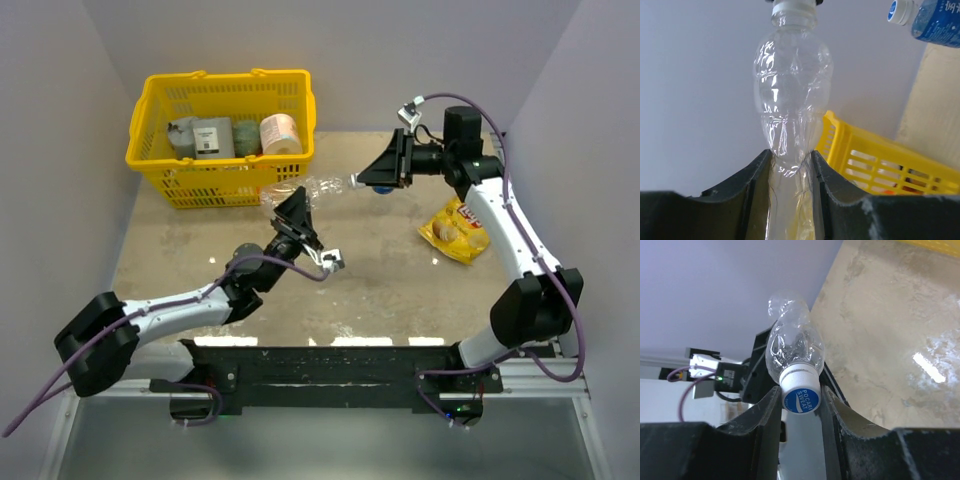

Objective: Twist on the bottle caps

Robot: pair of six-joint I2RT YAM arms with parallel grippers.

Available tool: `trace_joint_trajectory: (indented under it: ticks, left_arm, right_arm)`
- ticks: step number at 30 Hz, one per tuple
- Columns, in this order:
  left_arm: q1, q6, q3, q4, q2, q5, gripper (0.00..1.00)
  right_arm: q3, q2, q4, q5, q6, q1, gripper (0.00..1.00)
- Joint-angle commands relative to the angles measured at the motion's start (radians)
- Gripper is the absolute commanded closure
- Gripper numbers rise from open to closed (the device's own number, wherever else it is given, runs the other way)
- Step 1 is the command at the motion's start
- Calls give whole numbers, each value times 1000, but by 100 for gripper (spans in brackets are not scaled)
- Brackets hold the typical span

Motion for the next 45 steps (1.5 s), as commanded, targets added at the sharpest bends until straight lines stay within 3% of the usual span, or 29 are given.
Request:
trace_joint_trajectory:
  ticks: [1,5,7,9,10,11,12,14,15,18,19,22,24,25,26,27,28,29,31,32,35,39,45]
  left_arm:
    - [-51,462,-125,344,92,357,100]
    - [-54,536,-126,474,186,374,100]
    - [-56,492,-110,569,232,332,100]
    - [-56,411,-72,594,240,255,100]
    - [-56,394,-51,516,231,202,100]
    - [-56,360,-29,455,217,152,100]
    - [-56,264,46,371,183,30,100]
    - [-45,121,136,17,127,-53,100]
    - [-21,-56,252,-238,113,-108,100]
    - [42,-276,350,-583,80,-92,100]
    - [56,-313,345,-604,71,-83,100]
    - [131,-506,374,-768,7,91,100]
    - [197,-644,405,-910,-21,312,100]
    - [209,-669,416,-940,-25,378,100]
    - [215,-697,425,-955,-30,472,100]
    - [215,-752,428,-965,-30,510,100]
    - [215,-783,433,-971,-29,546,100]
    - [220,-803,457,-983,-18,630,100]
    - [222,-830,494,-1041,4,699,100]
    - [225,-840,515,-1067,34,771,100]
    - [255,-852,597,-1173,89,950,100]
    - [281,-872,643,-1219,122,1078,100]
    - [289,-857,674,-1273,151,1181,100]
  right_arm:
    - [51,5,21,64,108,14,67]
    - [13,-11,49,47,132,13,66]
    - [1,-17,65,29,125,13,64]
    - [-20,-32,132,3,140,7,52]
    - [-22,-35,147,-8,142,5,45]
    - [-18,-40,153,-5,142,-6,1]
    - [-8,-35,164,-8,143,-15,1]
    - [15,-19,171,-70,140,-61,1]
    - [48,-6,168,-94,136,-82,1]
    - [126,31,173,-137,116,-185,1]
    - [152,61,176,-146,82,-231,1]
    - [260,89,188,-180,-60,-322,1]
    - [278,58,164,-161,-212,-343,1]
    - [278,34,118,-148,-486,-343,1]
    - [260,-41,-39,-126,-672,-326,1]
    - [230,-84,-92,-68,-847,-307,1]
    - [190,-130,-147,-30,-1173,-281,1]
    - [91,-237,-237,10,-1328,-213,1]
    - [-29,-345,-261,112,-1633,-140,1]
    - [-148,-394,-220,125,-1680,-92,1]
    - [-305,-558,-108,126,-1708,-61,3]
    - [-331,-646,-181,75,-1803,-59,16]
    - [-286,-624,-404,86,-2003,-61,38]
